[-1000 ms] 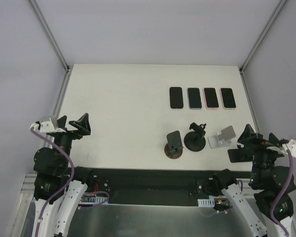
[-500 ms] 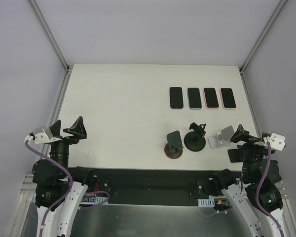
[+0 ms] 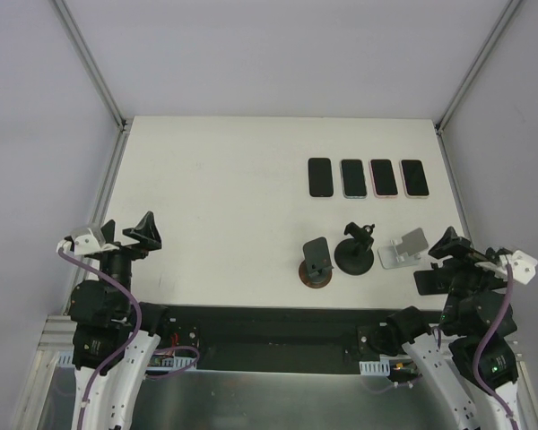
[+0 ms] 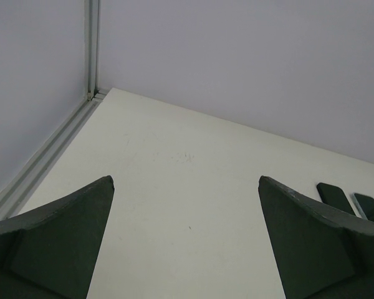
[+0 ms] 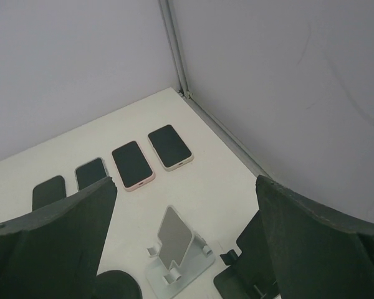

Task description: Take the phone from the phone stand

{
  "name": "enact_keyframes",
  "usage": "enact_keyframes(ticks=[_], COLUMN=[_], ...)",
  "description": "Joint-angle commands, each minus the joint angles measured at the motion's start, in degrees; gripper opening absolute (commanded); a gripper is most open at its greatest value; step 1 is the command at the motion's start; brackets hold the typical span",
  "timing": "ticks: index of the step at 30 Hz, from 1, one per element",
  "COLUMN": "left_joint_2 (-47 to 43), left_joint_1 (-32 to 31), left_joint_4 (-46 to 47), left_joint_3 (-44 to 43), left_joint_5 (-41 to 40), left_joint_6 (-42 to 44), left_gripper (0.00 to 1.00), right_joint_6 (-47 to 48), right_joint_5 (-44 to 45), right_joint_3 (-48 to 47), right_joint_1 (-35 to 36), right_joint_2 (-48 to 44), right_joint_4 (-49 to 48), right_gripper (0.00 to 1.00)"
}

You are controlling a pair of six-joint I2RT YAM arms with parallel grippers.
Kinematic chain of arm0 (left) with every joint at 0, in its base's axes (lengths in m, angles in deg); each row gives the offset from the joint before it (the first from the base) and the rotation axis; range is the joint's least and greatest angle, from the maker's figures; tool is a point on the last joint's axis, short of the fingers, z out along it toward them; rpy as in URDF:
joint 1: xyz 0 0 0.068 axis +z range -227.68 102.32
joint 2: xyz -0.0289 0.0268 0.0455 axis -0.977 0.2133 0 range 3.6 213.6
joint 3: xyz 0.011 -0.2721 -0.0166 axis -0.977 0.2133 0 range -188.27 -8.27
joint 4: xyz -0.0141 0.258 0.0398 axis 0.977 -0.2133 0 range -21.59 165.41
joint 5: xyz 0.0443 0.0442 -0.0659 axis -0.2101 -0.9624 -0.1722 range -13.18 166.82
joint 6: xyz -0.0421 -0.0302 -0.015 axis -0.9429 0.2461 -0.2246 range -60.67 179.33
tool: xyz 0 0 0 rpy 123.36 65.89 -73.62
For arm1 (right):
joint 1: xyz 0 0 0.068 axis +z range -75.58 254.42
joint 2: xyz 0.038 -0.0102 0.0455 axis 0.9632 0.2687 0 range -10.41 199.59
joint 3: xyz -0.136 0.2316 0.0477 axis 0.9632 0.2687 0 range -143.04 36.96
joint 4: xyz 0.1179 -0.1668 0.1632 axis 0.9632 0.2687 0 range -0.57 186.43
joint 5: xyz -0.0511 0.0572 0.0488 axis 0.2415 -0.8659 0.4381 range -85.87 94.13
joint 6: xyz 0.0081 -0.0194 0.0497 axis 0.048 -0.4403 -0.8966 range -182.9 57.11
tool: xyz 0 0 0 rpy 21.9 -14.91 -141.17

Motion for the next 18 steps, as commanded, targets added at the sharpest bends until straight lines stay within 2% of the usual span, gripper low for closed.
enact_keyframes(ticks=[1, 18], left_joint_2=[-7.06, -6.63], left_joint_1=[1.14, 2.64], left_joint_4=[2.46, 2.82], left_joint_3=[0.32, 0.5], left_joint_5=[1.46, 3.92], left_joint_6=[-0.2, -0.2], left_gripper=[0.99, 0.99], right_joint_6=[-6.45, -6.63], right_joint_5=[6.21, 5.42], right_joint_3=[-3.19, -1.25], right_joint_1=[-0.25, -0.34], right_joint_2=[-11.52, -11.35], right_joint_4=[0.85, -0.21], right_gripper=[0.96, 0.96])
